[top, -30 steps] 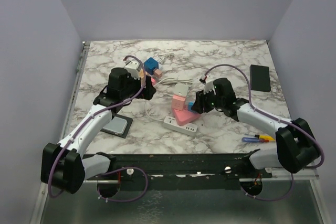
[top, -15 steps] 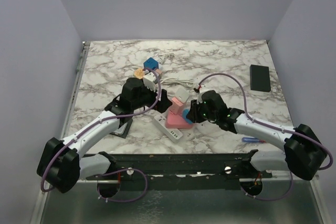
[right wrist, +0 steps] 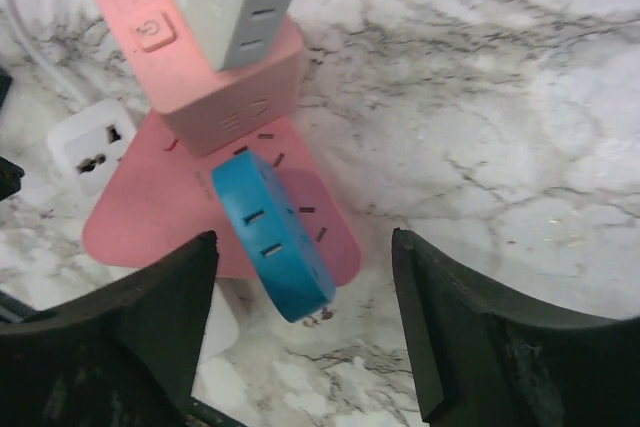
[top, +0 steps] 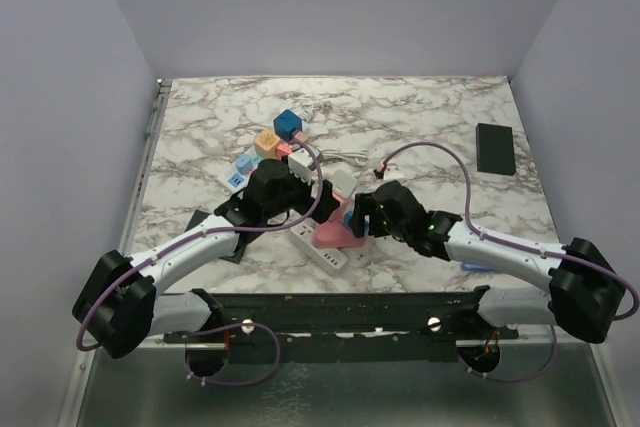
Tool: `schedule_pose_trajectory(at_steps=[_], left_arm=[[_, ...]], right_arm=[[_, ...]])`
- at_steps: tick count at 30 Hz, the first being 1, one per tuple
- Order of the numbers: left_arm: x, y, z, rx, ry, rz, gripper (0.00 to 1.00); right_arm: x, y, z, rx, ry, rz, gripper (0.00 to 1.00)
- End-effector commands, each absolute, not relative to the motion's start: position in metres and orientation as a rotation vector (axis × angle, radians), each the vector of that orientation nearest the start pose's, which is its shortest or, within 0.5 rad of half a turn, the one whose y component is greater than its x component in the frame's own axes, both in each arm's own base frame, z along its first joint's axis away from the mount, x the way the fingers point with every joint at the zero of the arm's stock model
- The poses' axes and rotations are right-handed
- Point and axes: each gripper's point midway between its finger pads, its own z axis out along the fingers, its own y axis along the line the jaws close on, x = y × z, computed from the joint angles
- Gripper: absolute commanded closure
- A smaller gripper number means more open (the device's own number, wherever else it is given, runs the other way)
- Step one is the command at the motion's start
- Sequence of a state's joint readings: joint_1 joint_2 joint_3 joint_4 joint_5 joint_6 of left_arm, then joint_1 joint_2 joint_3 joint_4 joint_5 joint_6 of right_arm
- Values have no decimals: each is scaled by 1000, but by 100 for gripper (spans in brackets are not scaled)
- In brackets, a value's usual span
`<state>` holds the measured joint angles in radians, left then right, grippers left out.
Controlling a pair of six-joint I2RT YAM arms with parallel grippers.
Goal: Pull the plug off the socket
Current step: Remove the plug from the socket.
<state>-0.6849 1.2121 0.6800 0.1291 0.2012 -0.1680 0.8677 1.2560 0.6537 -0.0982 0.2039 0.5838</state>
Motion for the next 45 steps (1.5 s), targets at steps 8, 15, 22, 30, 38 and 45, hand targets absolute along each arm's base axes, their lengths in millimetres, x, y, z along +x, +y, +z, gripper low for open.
schedule_pose_trajectory(at_steps=[8, 15, 22, 30, 38, 45], left_arm=[[298, -273, 178, 389, 1940, -771, 1], [321, -240, 184, 252, 1953, -817, 1], [328, -203, 171, 177, 2001, -787, 1], [332, -202, 164, 172, 2024, -783, 1], [332, -205, 154, 174, 2059, -802, 1], [331, -205, 153, 183, 2064, -798, 1]], right_arm=[[283, 214, 178, -178, 2096, 459, 12], [316, 212, 196, -307, 2087, 712, 10], [326, 241, 182, -530, 2137, 1000, 15], [324, 263, 163, -650, 2145, 1090, 19], [313, 285, 133, -739, 2209, 1060, 26], [313, 289, 130, -731, 2194, 1072, 31]])
